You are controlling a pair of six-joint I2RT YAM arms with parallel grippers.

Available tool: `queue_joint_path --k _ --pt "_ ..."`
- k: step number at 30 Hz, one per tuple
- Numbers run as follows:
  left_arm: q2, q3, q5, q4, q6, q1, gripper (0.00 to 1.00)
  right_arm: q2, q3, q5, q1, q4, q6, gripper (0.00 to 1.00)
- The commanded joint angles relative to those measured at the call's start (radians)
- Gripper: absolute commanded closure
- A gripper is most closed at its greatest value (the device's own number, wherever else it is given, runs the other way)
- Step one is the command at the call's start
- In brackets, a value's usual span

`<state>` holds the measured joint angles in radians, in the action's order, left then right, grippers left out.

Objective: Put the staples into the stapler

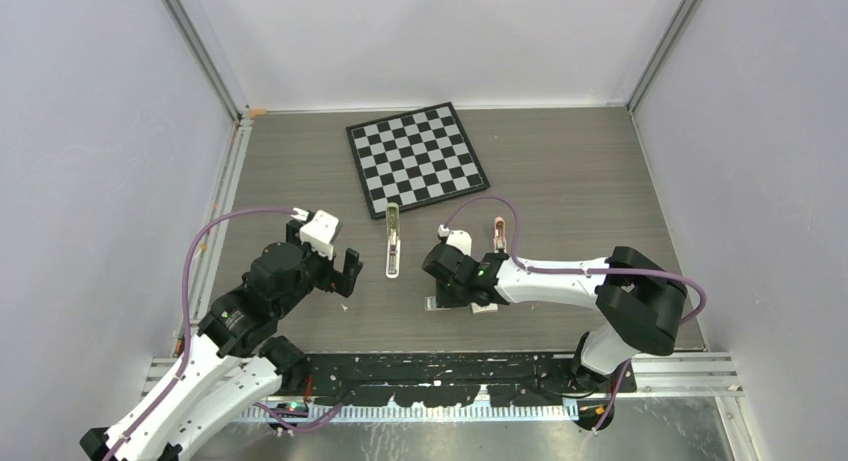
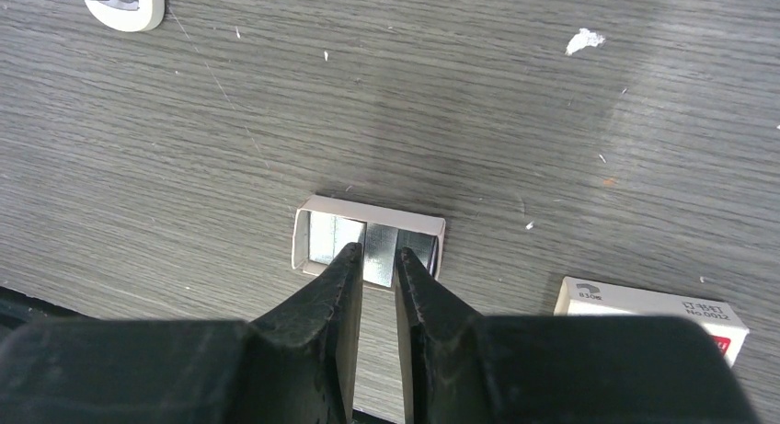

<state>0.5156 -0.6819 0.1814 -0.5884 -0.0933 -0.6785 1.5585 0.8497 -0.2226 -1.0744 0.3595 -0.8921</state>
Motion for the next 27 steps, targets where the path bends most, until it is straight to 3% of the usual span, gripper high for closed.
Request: queue_joint_path --k 1,14,27 --pt "-0.001 -0.004 -0.017 0.033 0.013 0.0 0.06 -0.04 0.042 -0.011 -0.008 -0.036 0.007 0.75" --pt "0.001 -0.002 -0.034 0.036 0.016 0.0 0.07 -0.098 0.003 -0.03 -0.009 -0.072 0.005 0.76" --pt "-0.004 0.001 -0.039 0.038 0.02 0.0 0.08 0.012 0.08 -0.05 -0.041 -0.025 -0.009 0.75"
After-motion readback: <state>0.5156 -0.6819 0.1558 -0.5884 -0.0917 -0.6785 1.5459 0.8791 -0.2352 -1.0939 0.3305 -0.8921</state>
